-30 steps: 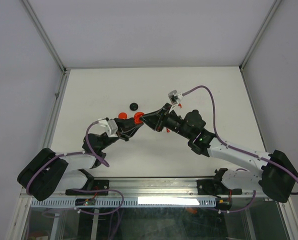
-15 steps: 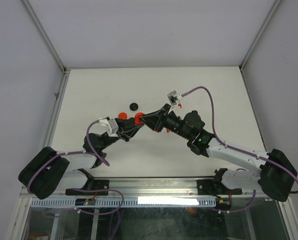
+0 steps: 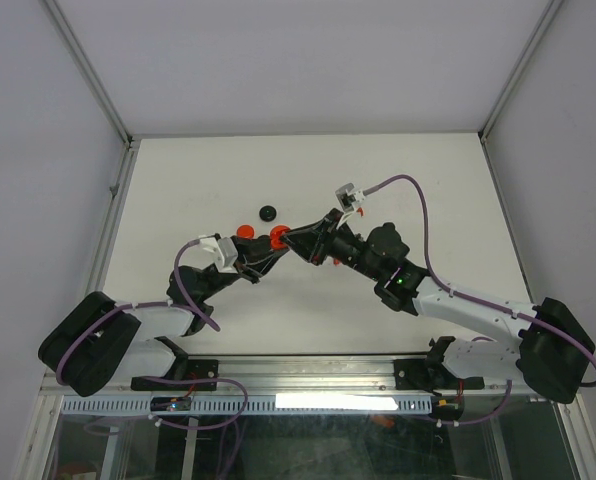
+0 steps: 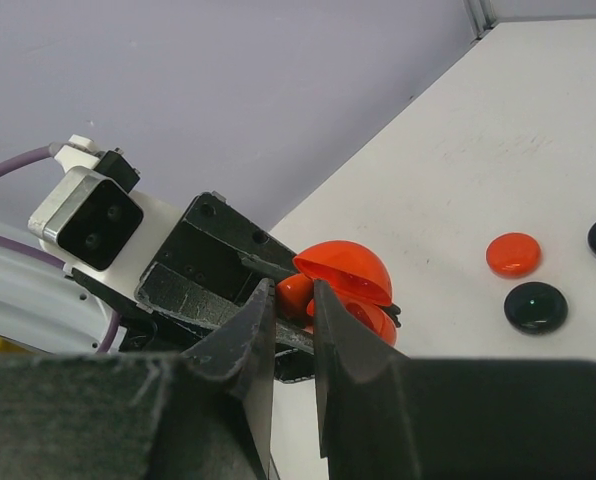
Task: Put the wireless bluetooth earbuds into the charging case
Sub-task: Place the earbud in the charging case.
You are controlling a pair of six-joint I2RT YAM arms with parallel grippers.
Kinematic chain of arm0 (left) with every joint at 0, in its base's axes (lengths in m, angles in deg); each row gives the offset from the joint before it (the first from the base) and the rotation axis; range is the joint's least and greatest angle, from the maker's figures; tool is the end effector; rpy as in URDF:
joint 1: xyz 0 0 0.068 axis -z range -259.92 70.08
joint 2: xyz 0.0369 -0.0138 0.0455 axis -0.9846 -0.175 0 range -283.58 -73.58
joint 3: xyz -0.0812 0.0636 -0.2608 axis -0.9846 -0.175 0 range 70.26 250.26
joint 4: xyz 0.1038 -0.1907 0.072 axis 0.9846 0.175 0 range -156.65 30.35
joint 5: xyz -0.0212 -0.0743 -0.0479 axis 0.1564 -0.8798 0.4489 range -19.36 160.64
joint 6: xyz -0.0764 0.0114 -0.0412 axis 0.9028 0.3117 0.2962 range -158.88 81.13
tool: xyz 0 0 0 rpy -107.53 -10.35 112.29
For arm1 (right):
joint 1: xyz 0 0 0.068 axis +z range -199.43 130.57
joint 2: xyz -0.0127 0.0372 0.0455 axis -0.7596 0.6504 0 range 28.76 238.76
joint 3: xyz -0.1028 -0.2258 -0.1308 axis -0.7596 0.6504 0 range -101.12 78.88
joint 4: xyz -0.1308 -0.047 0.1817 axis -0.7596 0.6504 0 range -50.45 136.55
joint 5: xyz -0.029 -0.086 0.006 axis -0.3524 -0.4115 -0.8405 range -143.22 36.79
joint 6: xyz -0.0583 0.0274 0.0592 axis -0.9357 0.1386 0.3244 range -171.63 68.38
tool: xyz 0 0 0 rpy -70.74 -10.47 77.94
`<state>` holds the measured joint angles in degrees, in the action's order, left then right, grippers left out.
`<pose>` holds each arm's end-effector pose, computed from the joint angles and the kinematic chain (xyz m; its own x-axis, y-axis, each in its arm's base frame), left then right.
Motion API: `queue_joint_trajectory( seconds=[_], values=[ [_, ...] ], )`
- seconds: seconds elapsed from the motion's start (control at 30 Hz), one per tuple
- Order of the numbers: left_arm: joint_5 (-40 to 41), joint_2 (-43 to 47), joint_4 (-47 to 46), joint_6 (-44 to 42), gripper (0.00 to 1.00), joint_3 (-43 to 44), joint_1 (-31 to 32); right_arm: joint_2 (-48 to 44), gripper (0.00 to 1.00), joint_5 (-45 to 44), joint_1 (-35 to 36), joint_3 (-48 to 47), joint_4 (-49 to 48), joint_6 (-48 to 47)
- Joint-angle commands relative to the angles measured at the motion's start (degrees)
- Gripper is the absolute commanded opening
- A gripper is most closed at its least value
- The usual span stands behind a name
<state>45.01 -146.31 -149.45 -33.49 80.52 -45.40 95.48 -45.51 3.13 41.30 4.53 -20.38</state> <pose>0.1659 -0.1548 0.2649 0.2057 -0.2442 -0.9477 0.8682 0.4923 0.0616 0.1590 0.2247 0.3291 -0.3968 0.3271 -0.8576 -0.7744 0.3823 0.5041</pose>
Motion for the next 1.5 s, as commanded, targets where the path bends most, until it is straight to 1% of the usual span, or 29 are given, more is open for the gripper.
queue_joint_trajectory(
  seconds=[0.0,0.13,0.43,0.6,0.77,0.9,1.03,1.1,1.3,1.47],
  values=[
    [-0.52,1.61,-9.68,1.4,0.0,0.81,0.26,-0.35,0.09,-1.71,0.34,0.05,-2.94,-1.49],
    [-0.93,1.76,-9.7,1.55,0.0,0.77,0.22,-0.25,0.09,-2.42,0.35,0.02,-2.77,-2.05],
    [0.8,2.04,-9.92,2.43,0.0,1.34,0.28,0.75,0.09,0.67,0.47,-0.67,-3.28,0.66],
    [1.52,1.81,-10.31,2.88,0.0,1.43,0.27,1.44,0.1,-0.77,0.86,-0.86,-2.46,0.92],
    [2.69,1.5,-10.89,3.8,0.0,1.3,0.25,2.28,0.22,-3.67,1.14,-0.06,-2.33,1.03],
    [3.92,1.08,-10.89,3.41,0.0,0.5,0.22,1.22,0.35,-4.16,1.15,0.18,-2.05,0.18],
    [4.55,0.05,-10.9,3.07,0.0,-0.18,0.28,-0.74,0.36,-4.16,1.21,-0.1,0.26,0.18],
    [4.7,-0.48,-10.86,3.15,0.0,-0.45,0.24,-1.58,0.44,-5.76,1.15,-0.32,1.41,-2.69],
    [5.05,-1.62,-10.89,3.52,0.0,-1.3,0.28,-2.89,0.45,-7.45,1.14,-1.76,5.72,-4.68],
    [6.52,-1.14,-9.78,3.09,0.0,-3.13,0.23,-3.5,0.48,-9.65,1.16,-5.37,14.81,-8.74]
  ],
)
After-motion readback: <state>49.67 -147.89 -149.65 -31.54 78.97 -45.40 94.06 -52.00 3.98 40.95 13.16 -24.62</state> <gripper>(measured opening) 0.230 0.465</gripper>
